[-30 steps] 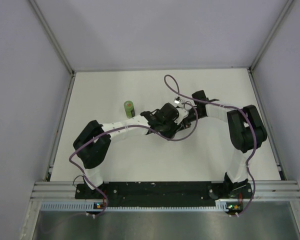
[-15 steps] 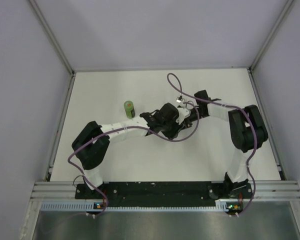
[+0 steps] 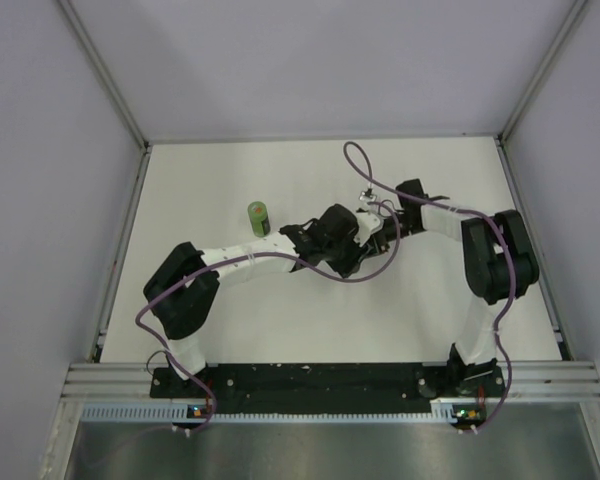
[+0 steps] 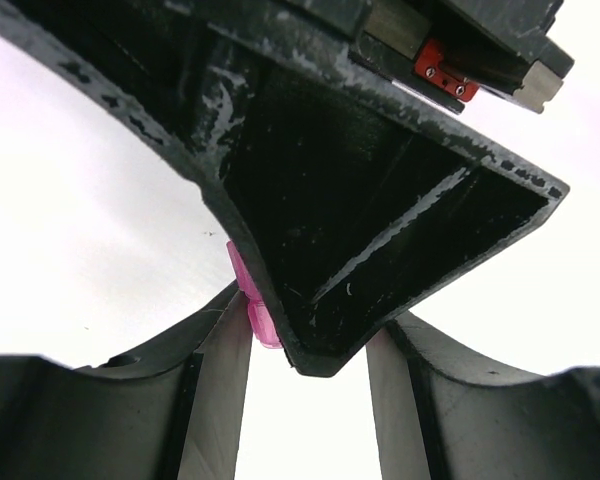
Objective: Sort the pills into containers
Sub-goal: Close the pill container at the center of the board.
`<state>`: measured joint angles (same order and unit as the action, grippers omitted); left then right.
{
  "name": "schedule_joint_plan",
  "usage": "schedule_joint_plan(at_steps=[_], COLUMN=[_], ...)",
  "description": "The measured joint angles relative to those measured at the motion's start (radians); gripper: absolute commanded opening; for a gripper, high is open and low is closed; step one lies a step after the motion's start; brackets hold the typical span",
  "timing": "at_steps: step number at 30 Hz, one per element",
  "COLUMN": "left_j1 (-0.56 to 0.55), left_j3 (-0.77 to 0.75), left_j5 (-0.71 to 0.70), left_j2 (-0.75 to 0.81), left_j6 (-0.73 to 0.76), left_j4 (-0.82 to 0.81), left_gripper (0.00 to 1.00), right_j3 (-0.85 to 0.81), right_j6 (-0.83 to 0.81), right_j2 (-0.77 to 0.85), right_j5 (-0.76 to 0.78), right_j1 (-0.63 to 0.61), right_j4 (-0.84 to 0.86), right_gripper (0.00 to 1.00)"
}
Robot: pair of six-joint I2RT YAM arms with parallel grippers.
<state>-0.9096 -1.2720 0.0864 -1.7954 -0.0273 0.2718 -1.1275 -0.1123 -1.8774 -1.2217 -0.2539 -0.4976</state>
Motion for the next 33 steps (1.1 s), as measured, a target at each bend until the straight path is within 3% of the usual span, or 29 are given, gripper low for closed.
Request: schedule_joint_plan(at_steps=[7,14,22,25,28,33], left_j1=[0.002,0.006,0.006,0.006,0.005,0.006], left_j3=[0.0,0.0,0.001,0.003,0.003,0.003], left_j5=[0.002,0.002,0.003,0.003,0.003,0.01], left_j2=[0.0,0.0,0.0,0.0,0.0,0.0], left_j6=[0.0,0.0,0.0,0.0,0.0,0.0], left_j4=[-0.032,-0.039,-0.044,-0.047,-0.051,-0.052], left_gripper=[0.0,0.0,0.0,0.0,0.0,0.0], right_j3=[0.0,0.0,0.0,0.0,0.0,0.0], right_j6=[-0.003,-0.008,-0.008,-0.008,-0.003,0.005], right_j2=[0.012,0.017,0.018,0.018,0.018,0.022], right_j5=[-0.009,-0.006,-0.002,0.002,0.012,0.02], right_j1=[0.031,0.052,0.056,0.058,0.063,0.064], right_j4=[-0.008,-0.017,-0.021,-0.022,-0.022,-0.025], right_gripper=[0.44,0.32,0.36,0.22,0.0,0.0])
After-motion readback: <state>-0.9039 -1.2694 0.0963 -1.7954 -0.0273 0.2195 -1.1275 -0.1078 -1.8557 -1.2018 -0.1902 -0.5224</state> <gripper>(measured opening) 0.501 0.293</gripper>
